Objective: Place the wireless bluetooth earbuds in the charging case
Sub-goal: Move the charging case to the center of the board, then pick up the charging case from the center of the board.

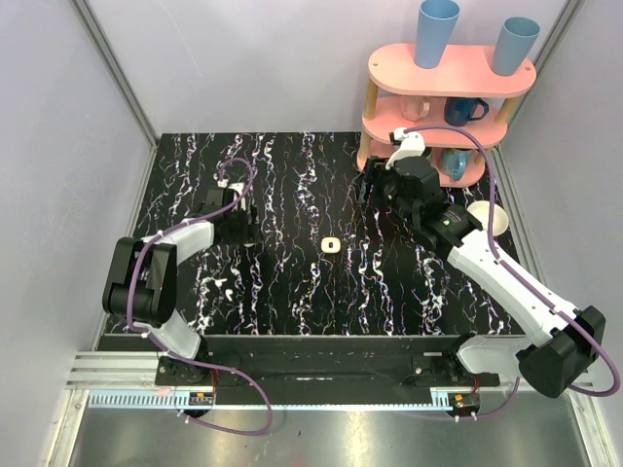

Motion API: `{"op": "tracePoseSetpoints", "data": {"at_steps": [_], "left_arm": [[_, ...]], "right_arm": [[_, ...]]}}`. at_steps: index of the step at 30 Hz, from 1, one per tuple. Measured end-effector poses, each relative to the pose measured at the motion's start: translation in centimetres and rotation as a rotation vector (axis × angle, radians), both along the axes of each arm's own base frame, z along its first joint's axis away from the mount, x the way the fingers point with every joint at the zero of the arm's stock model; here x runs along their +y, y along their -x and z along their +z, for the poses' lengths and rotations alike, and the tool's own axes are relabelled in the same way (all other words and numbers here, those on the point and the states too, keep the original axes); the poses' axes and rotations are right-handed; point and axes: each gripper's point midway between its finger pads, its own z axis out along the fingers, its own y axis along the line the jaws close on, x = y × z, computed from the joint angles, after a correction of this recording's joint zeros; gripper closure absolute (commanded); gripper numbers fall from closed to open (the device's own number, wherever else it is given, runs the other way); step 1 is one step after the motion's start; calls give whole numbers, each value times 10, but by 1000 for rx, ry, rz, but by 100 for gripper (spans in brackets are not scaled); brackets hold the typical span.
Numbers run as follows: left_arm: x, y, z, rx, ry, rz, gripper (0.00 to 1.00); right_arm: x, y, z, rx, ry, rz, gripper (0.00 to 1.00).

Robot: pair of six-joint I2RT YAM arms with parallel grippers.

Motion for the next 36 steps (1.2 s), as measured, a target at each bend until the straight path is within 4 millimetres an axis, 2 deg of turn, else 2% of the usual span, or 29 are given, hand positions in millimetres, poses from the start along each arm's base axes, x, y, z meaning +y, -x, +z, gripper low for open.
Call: {"op": "tracePoseSetpoints", "data": {"at_steps": [3, 7, 9, 11, 15, 18, 20, 21, 22, 28, 30, 33, 36], "left_arm": [[-6, 2, 0, 6, 28, -21, 27], [-27, 4, 5, -1, 97, -85, 27], [-47, 7, 8, -5, 137, -138, 27], [-75, 10, 12, -5, 195, -210, 29], [-132, 14, 24, -11, 301, -336, 28], [-147, 20, 36, -30, 336, -372, 25], [-139, 20, 47, -54, 342, -353, 24], [-130, 20, 55, -73, 340, -330, 22], [-119, 18, 65, -98, 336, -303, 15], [-37, 4, 155, -382, 234, -97, 3], [-18, 7, 172, -439, 180, -54, 1], [-1, 11, 177, -447, 105, -28, 1], [9, 16, 169, -418, 50, -23, 1]], "right_arm": [[0, 0, 0, 0, -1, 0, 36], [0, 0, 0, 2, -6, -2, 36], [-1, -2, -1, 7, -11, -6, 36], [0, -6, -5, 19, -18, -10, 36], [6, -16, -29, 91, -36, -14, 35], [14, -23, -53, 169, -37, -9, 34], [22, -25, -70, 217, -33, 19, 34], [28, -26, -78, 244, -29, 43, 34], [35, -27, -85, 264, -25, 68, 34], [76, -34, -124, 359, 16, 274, 29], [88, -39, -133, 388, 26, 322, 31], [112, -57, -136, 423, 11, 378, 30], [133, -65, -149, 424, 20, 463, 28]]}}
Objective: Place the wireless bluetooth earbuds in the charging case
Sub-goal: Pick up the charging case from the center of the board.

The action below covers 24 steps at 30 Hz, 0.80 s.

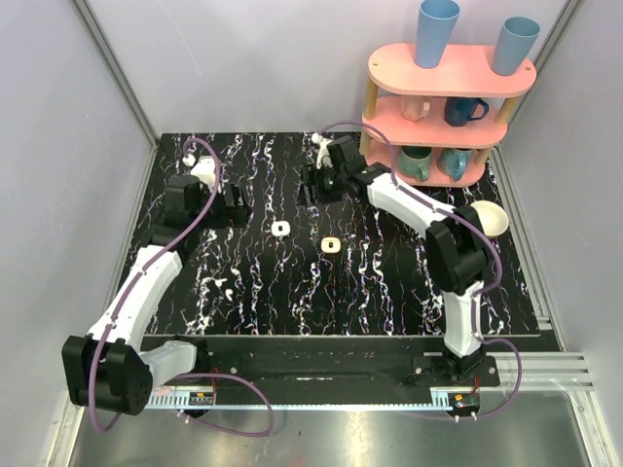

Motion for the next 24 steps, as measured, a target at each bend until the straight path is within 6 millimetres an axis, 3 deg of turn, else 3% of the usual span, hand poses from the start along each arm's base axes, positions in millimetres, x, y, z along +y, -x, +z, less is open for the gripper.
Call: {"op": "tracePoseSetpoints", "data": {"at_steps": [5, 10, 15, 20, 24], "left_arm": [[7, 11, -7, 34, -56, -15, 1], [10, 17, 0, 13, -90, -33, 1], [13, 19, 4, -4, -111, -34, 1], [13, 19, 4, -6, -116, -36, 1], [14, 19, 4, -8, -120, -37, 1]], "right_arm": [[21, 20, -53, -11, 76, 251, 24], [30, 30, -89, -48, 127, 438, 15], [38, 15, -98, -140, 166, 553, 12], [40, 14, -101, -230, 181, 669, 11], [42, 13, -118, -276, 188, 748, 11]]}}
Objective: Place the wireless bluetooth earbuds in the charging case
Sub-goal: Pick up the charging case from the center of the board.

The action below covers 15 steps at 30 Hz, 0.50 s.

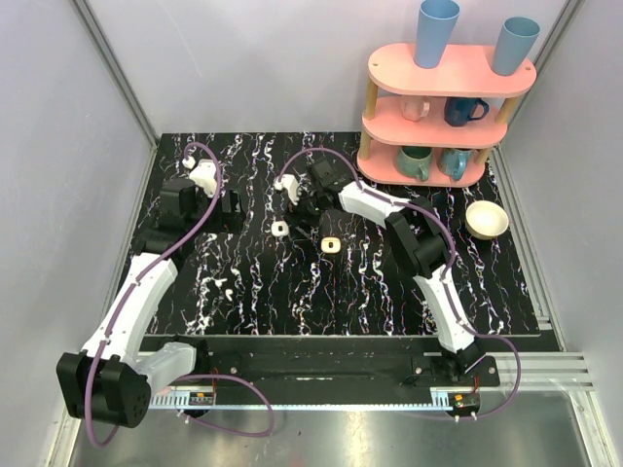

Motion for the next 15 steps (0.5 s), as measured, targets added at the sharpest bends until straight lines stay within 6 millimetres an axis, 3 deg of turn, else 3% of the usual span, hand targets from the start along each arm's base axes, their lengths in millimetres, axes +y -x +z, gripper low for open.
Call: {"op": "tracePoseSetpoints", "data": {"at_steps": [2, 15], "left_arm": [[0, 0, 0, -1, -1, 1, 1], [1, 3, 10, -34, -9, 11, 1]], "right_arm": [[2, -1, -8, -16, -2, 29, 11], [32, -7, -2, -60, -50, 118, 17]]}}
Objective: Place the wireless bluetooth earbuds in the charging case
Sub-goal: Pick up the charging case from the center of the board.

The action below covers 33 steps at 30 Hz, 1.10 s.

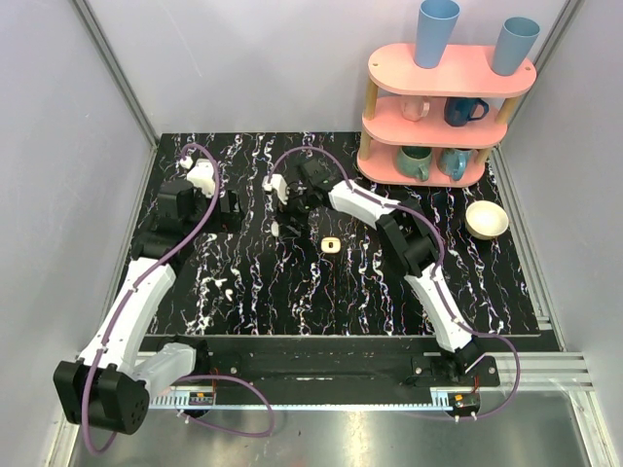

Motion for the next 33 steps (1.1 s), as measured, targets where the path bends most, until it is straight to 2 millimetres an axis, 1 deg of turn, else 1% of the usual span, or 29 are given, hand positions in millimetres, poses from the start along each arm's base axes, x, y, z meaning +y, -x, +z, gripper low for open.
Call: {"op": "tracePoseSetpoints", "data": {"at_steps": [3, 8, 10, 12, 14, 17, 20, 23, 26, 28, 31, 33], "left_arm": [[0, 1, 2, -9, -8, -3, 1], [-1, 1, 3, -14, -16, -6, 1], [0, 1, 4, -18, -20, -1, 1], [1, 1, 4, -19, -22, 2, 1], [1, 1, 4, -19, -23, 2, 1], [1, 1, 4, -20, -23, 2, 1], [1, 1, 4, -20, -24, 2, 1], [1, 1, 4, -20, -24, 3, 1], [1, 1, 4, -20, -24, 3, 1], [1, 1, 4, -20, -24, 3, 1], [1, 1, 4, -19, -24, 2, 1], [0, 1, 4, -19, -24, 2, 1]], "right_arm": [[4, 6, -3, 5, 9, 19, 19], [4, 16, -7, 22, 28, 43, 26], [5, 18, -7, 20, 30, 49, 30], [6, 19, -7, 17, 31, 52, 30], [6, 19, -7, 16, 32, 52, 34], [6, 18, -7, 14, 35, 46, 33], [7, 17, -7, 13, 35, 38, 35], [7, 15, -7, 8, 40, 24, 29], [10, 15, -7, 4, 43, 15, 28], [11, 16, -8, 0, 46, 13, 30], [14, 17, -8, -10, 55, 8, 38], [16, 18, -9, -12, 60, 5, 39]]}}
